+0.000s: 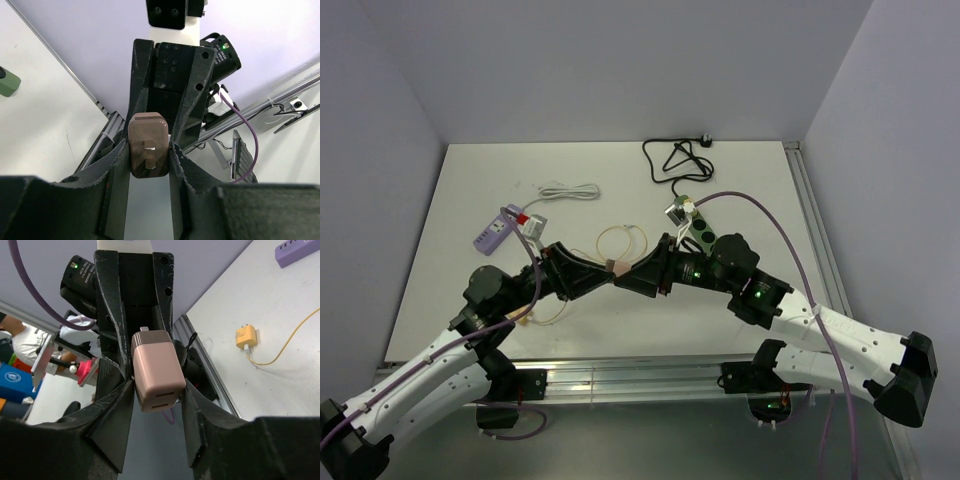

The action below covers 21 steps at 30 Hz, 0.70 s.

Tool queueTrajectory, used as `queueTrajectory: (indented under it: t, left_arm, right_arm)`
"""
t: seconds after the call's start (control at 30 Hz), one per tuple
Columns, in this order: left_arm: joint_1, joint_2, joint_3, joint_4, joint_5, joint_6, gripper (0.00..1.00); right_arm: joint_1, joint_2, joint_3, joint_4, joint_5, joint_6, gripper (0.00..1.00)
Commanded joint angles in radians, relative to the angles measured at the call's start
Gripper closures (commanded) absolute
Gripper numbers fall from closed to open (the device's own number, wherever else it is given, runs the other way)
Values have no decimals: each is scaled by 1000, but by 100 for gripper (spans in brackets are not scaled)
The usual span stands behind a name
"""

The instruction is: Insert the plug

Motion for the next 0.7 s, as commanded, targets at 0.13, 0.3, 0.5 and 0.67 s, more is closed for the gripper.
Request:
queueTrajectory:
  t: [0.13, 0.3, 0.5, 0.67]
  left_arm:
    - [-4, 3, -5, 60, 21, -2, 100]
    - [-4, -9, 17, -41, -8, 30, 91]
    - [-4, -89, 112, -370, -198, 151, 3]
    - [-5, -175, 193, -584, -374, 254, 1]
  right_arm:
    - [-14, 7, 30, 70, 14, -4, 73]
    - [-40, -4, 39, 14, 17, -18, 100]
    - [-101, -42, 76, -197, 41, -87, 100]
    - [-196, -41, 150, -507, 113, -208, 100]
